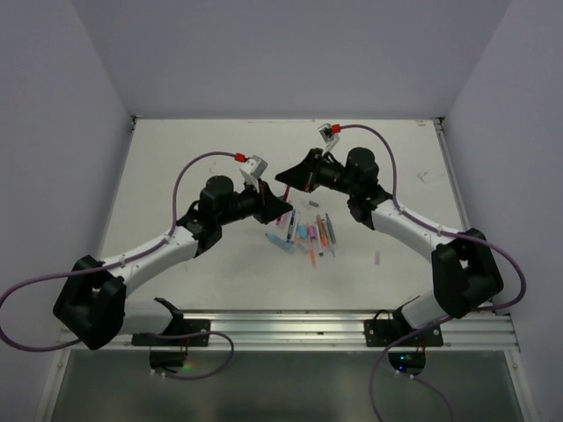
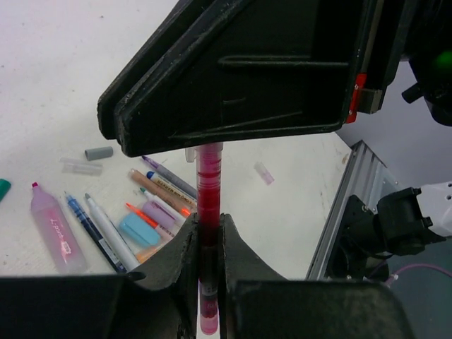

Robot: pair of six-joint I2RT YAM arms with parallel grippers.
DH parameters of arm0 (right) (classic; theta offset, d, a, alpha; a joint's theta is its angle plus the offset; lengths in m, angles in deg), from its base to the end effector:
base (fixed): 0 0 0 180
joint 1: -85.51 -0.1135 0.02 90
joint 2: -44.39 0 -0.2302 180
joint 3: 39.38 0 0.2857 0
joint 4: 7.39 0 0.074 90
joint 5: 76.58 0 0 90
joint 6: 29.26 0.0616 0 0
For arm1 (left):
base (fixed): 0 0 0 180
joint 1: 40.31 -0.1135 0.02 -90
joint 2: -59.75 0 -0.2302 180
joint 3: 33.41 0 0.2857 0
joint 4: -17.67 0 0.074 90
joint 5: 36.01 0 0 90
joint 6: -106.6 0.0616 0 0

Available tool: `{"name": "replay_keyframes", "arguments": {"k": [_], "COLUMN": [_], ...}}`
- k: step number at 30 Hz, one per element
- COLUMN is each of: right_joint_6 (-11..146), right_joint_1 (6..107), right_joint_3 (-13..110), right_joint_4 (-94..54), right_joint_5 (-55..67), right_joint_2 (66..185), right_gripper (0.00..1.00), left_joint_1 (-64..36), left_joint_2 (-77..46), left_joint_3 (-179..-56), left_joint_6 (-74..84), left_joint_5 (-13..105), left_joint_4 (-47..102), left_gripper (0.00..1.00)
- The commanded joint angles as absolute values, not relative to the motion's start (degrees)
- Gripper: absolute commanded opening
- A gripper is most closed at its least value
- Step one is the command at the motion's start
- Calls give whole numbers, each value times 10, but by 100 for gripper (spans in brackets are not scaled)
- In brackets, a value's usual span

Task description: Open the pen caps

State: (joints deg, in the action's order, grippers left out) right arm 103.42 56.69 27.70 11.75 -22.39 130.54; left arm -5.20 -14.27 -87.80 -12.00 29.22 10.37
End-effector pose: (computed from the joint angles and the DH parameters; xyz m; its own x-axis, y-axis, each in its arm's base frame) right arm 0.3318 0.2237 0.2500 -0.6117 0.2909 -0.7356 -0.6650 0.3146 0.6774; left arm 0.2736 -0.2239 0.2111 -0.5636 -0.1350 -0.8149 0.6689 0.5043 -0.5462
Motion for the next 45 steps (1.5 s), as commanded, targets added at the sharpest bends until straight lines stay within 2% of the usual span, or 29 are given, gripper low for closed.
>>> {"name": "replay_keyframes", "arguments": {"k": [1,2,9,25,29,34,39,45], "right_joint_6": [1042,1041,1009,987,936,887,869,861], "right_joint_1": [569,569,579,651,656,655,651,642], "right_joint_3": [274,271,300,465,479,408,323,236], "right_joint_4": [170,177,181,105,23,-86,-113,-106], "right_joint_5": [-244,-241,-226,-218,-201,-144,-92,-93], "right_joint_2": [1284,1283,1285,1287,1285,1268,1255,1260], "right_gripper": [0,0,0,0,0,0,0,0], "left_joint_1": [-55,-55,-55,-34,-34,-35,-34,-34], "left_joint_2": [-145,-147,-151,-194,-173,-173,-234,-326], "left_joint_3": [-874,-872,-844,-792,-802,-824,-858,-909], "left_joint_6": [-128,-128,-147,-183,-170,-155,-152,-143], "left_joint_5": [254,246,221,190,262,386,392,426], "left_joint_4": [65,64,33,-29,11,108,144,168], "left_gripper": [6,0,0,0,0,0,1,3]}}
